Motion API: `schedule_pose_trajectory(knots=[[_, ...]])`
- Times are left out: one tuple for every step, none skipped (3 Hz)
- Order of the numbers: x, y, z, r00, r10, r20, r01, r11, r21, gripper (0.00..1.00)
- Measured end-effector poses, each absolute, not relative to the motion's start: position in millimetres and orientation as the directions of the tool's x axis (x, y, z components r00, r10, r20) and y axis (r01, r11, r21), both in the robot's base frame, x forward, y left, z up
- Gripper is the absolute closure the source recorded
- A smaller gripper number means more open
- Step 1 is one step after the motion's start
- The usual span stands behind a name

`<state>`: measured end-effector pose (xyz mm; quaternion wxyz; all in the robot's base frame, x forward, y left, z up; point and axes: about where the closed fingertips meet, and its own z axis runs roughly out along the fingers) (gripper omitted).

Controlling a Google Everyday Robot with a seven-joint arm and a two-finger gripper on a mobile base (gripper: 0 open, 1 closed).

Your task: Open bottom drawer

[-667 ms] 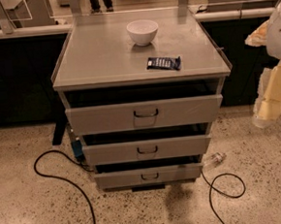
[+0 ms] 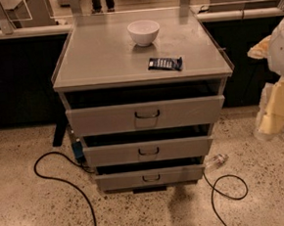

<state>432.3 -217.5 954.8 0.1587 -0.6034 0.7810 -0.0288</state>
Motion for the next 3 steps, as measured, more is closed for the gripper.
schedule_pose_trajectory(knots=[[416.7,-210.7,904.8,-0.199,-0.948,-0.247,-0.942,0.255,-0.218,0.00],[403.7,-202.1,838.8,-0.209,-0.944,-0.254,-0.941,0.265,-0.209,0.00],[394.6,-189.5,746.0,-0.244,-0.945,-0.215,-0.949,0.279,-0.148,0.00]])
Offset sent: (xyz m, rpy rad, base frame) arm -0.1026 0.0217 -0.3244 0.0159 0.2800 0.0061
